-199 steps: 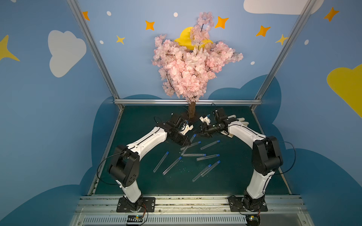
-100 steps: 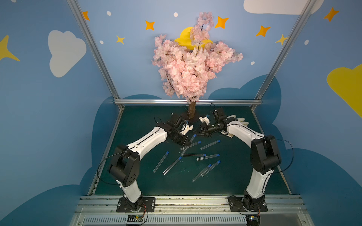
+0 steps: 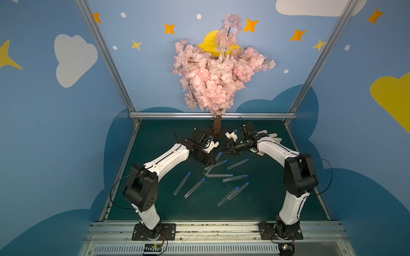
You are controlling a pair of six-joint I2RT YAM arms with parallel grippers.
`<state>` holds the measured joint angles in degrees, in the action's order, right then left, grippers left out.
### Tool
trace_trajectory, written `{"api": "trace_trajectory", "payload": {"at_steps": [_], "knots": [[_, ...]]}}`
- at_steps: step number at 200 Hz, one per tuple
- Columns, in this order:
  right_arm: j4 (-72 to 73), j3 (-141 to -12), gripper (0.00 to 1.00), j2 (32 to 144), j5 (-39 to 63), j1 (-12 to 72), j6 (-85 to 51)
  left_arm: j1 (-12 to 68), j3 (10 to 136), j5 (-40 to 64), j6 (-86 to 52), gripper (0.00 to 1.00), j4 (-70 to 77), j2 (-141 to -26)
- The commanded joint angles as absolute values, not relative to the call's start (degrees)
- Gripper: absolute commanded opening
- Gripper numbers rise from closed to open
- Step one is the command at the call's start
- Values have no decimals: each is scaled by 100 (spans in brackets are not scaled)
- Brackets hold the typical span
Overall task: Remove stoppers from test tubes
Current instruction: Open the stopper on the test tube.
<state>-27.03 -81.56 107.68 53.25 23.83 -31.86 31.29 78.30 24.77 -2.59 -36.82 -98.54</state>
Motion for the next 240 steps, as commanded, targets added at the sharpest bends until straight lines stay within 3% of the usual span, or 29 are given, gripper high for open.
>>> {"api": "trace_trajectory", "payload": {"at_steps": [1, 30, 169, 194, 222, 240], "knots": [[-2812, -8306, 29, 10793, 5432, 2417, -3051, 3138, 7989, 2492, -193, 13, -3731, -9847], [-2827, -8301, 23, 10784, 5441, 2417, -3039, 3138, 7963, 2489, -198, 13, -3711, -9841], [-2944, -8280, 11, 10714, 5432, 2411, -2944, 3129, 7867, 2369, -232, 12, -3652, -9746], [-2985, -8294, 13, 10713, 5484, 2415, -2895, 3129, 7857, 2355, -226, 13, -3639, -9751], [-3100, -8302, 25, 10707, 5524, 2417, -2803, 3132, 7868, 2338, -211, 13, -3640, -9743], [-3164, -8300, 27, 10705, 5537, 2417, -2751, 3129, 7875, 2332, -202, 13, -3639, -9730]]}}
